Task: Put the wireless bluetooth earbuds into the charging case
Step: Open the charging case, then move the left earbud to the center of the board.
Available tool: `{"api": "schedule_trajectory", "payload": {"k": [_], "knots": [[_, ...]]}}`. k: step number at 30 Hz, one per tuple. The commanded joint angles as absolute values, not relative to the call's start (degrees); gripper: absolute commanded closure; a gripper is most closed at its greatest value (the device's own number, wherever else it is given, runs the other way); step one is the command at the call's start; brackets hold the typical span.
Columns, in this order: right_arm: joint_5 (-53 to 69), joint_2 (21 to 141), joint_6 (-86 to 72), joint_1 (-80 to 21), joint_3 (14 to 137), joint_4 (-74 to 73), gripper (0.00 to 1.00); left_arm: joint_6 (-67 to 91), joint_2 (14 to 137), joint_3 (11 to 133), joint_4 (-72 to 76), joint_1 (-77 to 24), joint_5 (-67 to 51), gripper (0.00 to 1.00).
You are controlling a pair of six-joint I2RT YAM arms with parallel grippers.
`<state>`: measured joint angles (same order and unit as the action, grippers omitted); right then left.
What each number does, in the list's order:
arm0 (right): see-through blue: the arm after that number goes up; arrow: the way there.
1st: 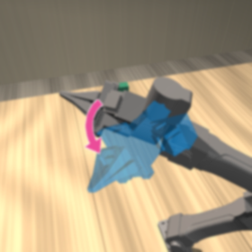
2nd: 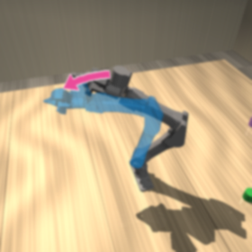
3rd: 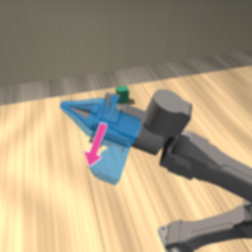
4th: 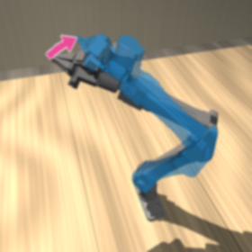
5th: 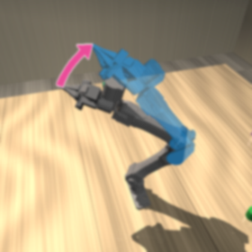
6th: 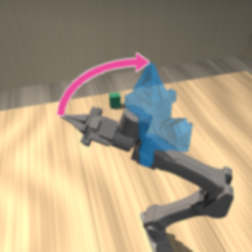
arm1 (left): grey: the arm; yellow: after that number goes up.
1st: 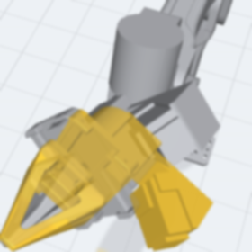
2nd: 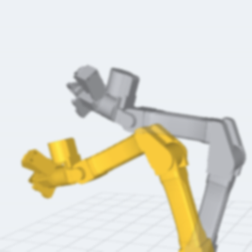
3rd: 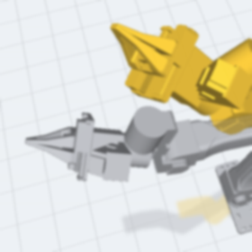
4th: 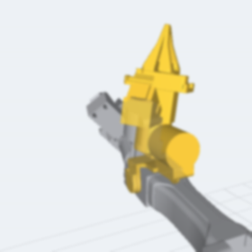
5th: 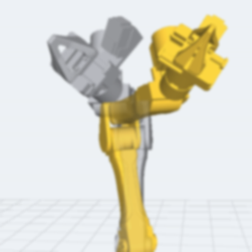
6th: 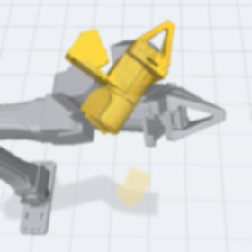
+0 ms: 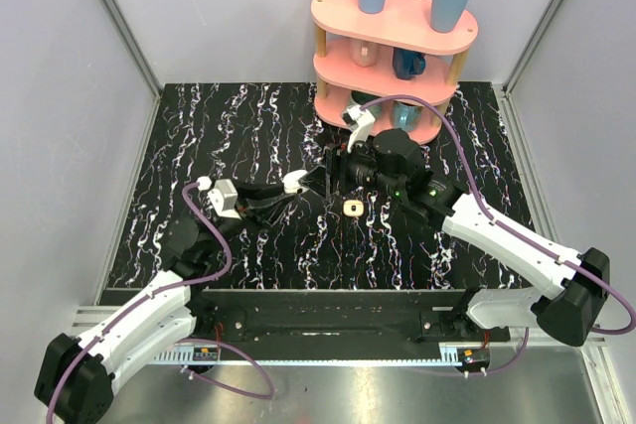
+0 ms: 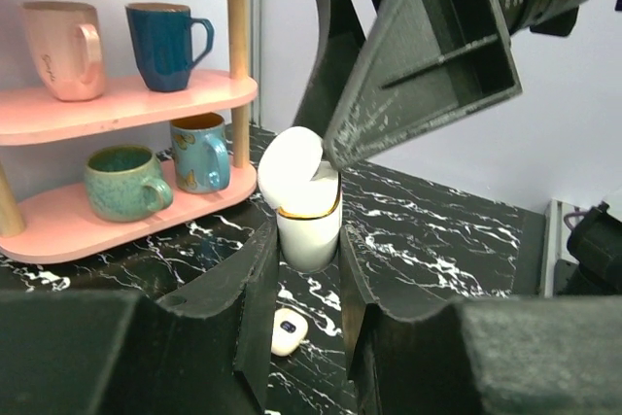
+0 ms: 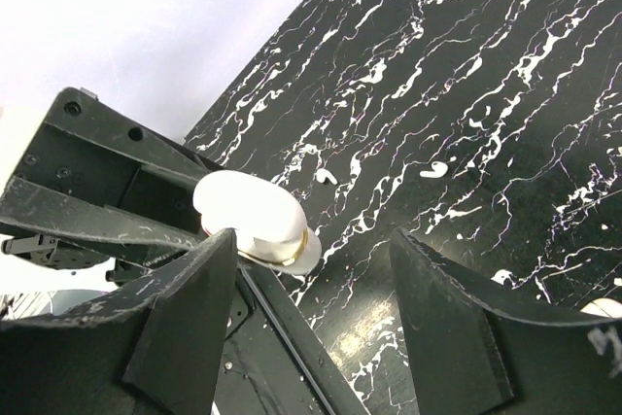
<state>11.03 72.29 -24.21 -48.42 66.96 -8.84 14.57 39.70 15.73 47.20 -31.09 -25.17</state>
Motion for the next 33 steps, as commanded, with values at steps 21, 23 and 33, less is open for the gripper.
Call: {"api": "schedule_trajectory", "payload": {"k": [21,23,33], "knots": [[-6.48,67.41,-19.24,-47.21,72.51,-7.46,0.24,8.18,34.02,17.93,40.19,-31.64,-23.30,1.00],[-10.79,67.94,-20.56,-44.93,72.42,-10.44,0.23,6.16,31.21,18.10,38.24,-31.55,-20.93,1.00],[3.93,88.13,-37.96,-35.77,69.52,-7.49,0.28,3.78,20.30,18.63,28.31,-31.55,-13.01,1.00]]}}
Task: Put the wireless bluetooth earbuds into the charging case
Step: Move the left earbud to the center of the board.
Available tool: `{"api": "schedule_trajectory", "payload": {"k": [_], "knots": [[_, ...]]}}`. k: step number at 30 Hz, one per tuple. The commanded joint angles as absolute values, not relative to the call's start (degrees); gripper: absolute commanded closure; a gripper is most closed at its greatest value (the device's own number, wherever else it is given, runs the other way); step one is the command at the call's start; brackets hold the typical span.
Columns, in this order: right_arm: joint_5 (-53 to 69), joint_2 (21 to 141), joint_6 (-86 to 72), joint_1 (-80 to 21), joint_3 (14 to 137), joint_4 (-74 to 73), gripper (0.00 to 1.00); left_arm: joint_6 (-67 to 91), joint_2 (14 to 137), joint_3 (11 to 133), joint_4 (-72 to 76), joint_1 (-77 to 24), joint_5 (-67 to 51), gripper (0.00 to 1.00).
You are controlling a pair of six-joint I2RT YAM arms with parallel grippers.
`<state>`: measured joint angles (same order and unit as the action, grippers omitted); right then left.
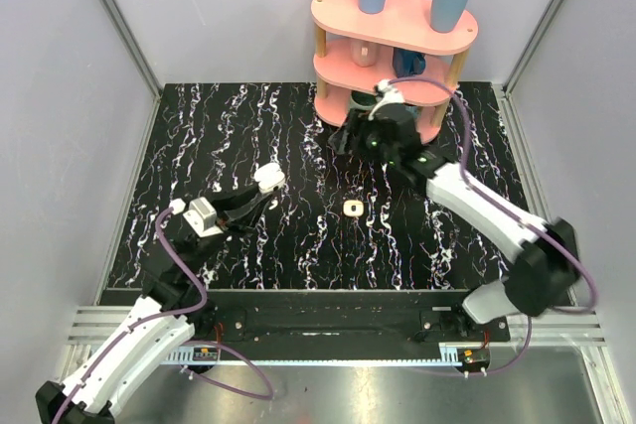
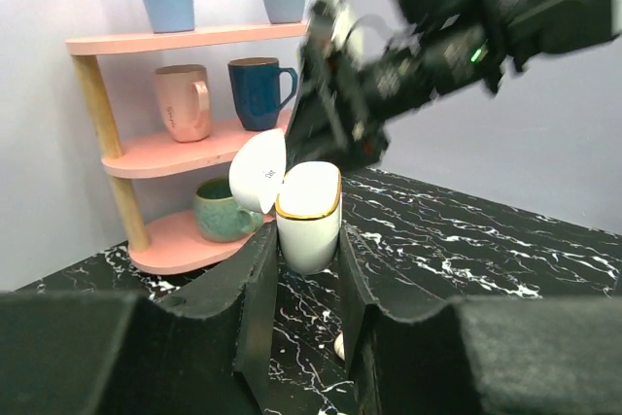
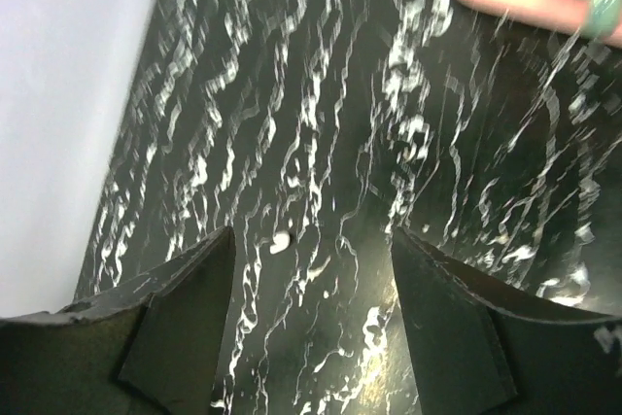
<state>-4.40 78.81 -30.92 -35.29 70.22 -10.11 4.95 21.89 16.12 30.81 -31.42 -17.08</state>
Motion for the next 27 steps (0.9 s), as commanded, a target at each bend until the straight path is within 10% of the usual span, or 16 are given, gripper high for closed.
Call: {"api": "schedule_trajectory", "payload": {"k": [1,27], "knots": [[6.04,92.68,-39.01,-35.95,69.78,-4.51,0.28,3.61,20.22,19.15,27.60,-31.47,-13.53,1.00],[1.42,128.14,-37.88,-50.10,95.01,-10.28,0.44,-2.72,10.37,27.69,8.17,-31.47,-10.46,1.00]]}}
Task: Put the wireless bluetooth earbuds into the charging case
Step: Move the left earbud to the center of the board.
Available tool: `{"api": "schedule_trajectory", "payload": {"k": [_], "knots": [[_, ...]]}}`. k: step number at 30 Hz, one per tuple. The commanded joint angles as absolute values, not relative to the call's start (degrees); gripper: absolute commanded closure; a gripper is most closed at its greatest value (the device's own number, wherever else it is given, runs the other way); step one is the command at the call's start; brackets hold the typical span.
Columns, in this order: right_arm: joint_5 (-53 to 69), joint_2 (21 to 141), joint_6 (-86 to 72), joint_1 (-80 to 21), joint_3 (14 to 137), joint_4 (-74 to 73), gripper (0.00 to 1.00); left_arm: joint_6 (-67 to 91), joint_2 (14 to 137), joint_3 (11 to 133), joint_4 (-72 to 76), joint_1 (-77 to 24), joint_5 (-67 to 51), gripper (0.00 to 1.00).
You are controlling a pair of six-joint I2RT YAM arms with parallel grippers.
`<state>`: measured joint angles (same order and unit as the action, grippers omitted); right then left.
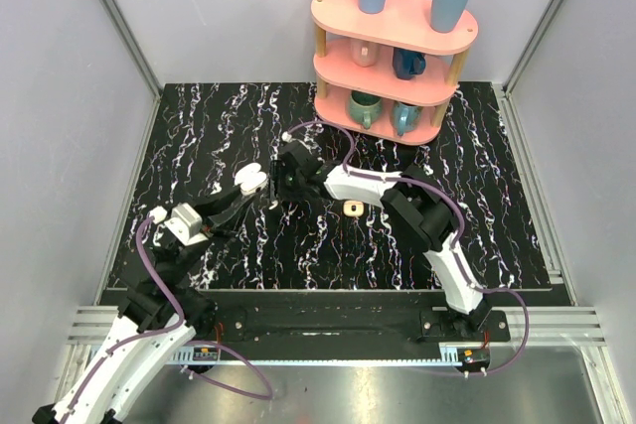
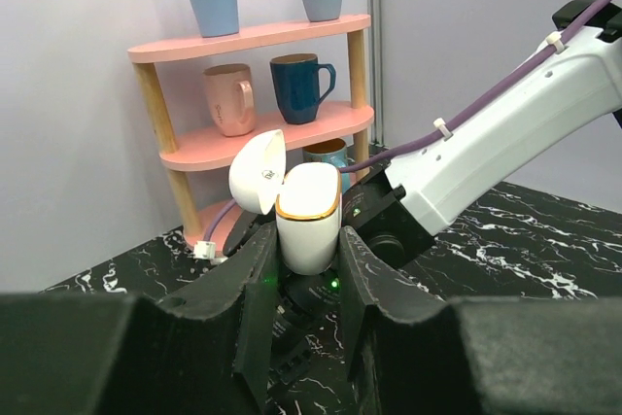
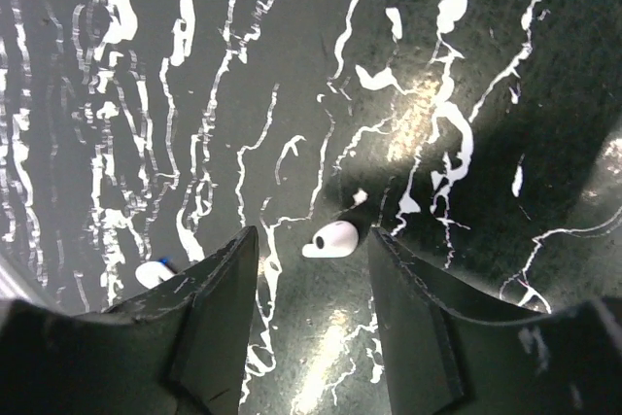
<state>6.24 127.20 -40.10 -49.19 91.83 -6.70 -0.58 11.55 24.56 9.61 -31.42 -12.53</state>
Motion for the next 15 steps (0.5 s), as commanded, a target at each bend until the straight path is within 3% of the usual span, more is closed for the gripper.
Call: {"api": "schedule_trajectory", "payload": {"k": [1,8,11,15], "knots": [[0.54,128.23,-37.62,-50.10,95.01,-10.72,0.44,-2.55,10.11,27.60,8.26,-31.46,-10.37,1.00],[-1.84,130.34,-34.90,-51.33,98.17,-13.88,0.46,-2.11,9.93,27.16,9.05,-31.46,-10.46,1.00],[-2.29,131.04,-33.84,-51.94,99.48,-15.20,0.53,-2.02,10.02,27.25,8.96,-31.46,-10.28,1.00],[-3.60,130.25,-32.52,-52.82,99.58,-16.00,0.53,-1.85,10.11,27.16,8.79,-31.46,-10.02,1.00]]}}
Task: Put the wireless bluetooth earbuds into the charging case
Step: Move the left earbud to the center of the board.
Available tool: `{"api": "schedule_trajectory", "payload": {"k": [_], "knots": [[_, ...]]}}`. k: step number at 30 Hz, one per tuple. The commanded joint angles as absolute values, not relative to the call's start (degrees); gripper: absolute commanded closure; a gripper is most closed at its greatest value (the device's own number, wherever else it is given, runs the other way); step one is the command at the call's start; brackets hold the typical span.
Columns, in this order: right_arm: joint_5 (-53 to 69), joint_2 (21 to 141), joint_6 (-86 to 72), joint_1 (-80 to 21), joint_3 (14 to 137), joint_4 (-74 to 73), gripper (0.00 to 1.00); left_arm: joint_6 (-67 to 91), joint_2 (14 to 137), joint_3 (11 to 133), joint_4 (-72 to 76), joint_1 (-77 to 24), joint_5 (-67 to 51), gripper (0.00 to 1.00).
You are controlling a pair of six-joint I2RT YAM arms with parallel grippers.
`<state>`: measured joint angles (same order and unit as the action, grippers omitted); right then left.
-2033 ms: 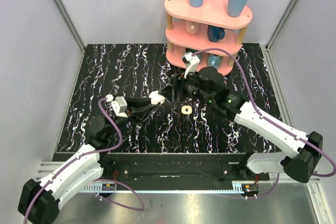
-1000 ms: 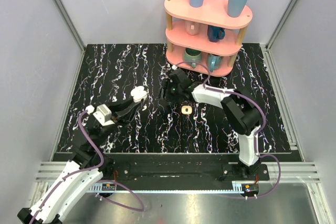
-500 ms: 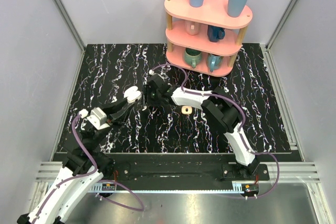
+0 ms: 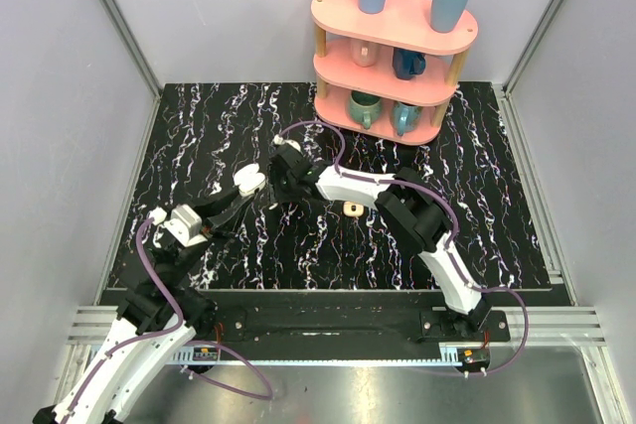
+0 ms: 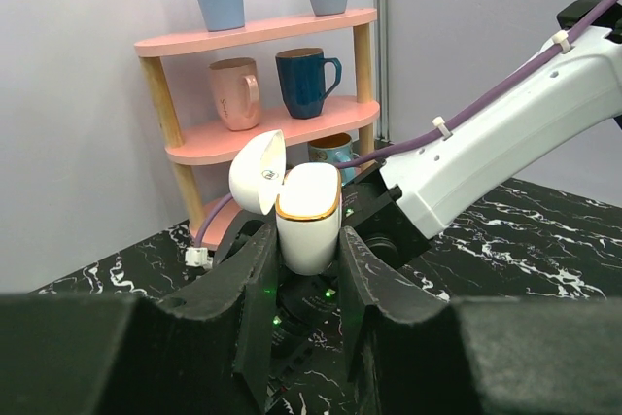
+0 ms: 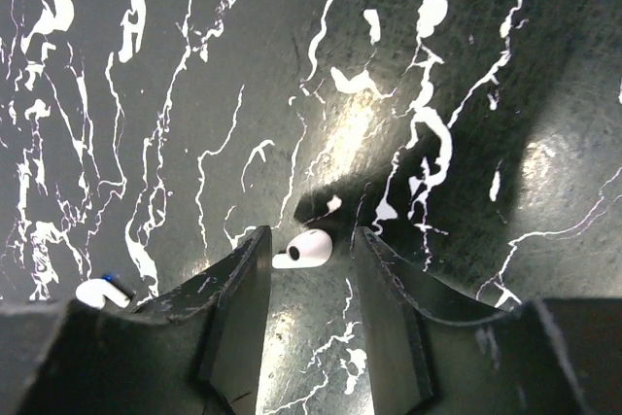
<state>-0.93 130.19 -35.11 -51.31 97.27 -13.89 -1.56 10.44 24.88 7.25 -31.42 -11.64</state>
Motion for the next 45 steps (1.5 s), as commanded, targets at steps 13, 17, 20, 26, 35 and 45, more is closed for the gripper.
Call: {"api": "schedule_trajectory", "payload": {"k": [13,17,20,26,35,45], "knots": [[-5.62,130.17,-31.12,-53.17,99.32,-17.05,0.69,-1.49,10.55,27.07,9.32,-31.46,-9.76,1.00],[-5.45,128.94,-28.75,-53.17,97.57,-16.53,0.76,-1.23,10.55,27.07,9.23,-31.46,-9.84,1.00],[-4.84,126.31,-26.73,-53.17,92.84,-14.78,0.81,-1.32,10.55,26.98,9.05,-31.46,-9.93,1.00],[-0.18,114.29,-22.50,-53.26,76.68,-5.99,0.88,-1.14,10.99,26.98,9.32,-31.46,-10.28,1.00],[4.48,105.82,-19.86,-53.26,68.11,-5.19,0.48,-1.67,11.16,27.60,8.70,-31.46,-9.85,1.00],[12.99,110.56,-22.32,-53.17,74.35,5.52,0.39,-5.00,9.05,31.02,3.08,-31.46,6.57,1.00]]}}
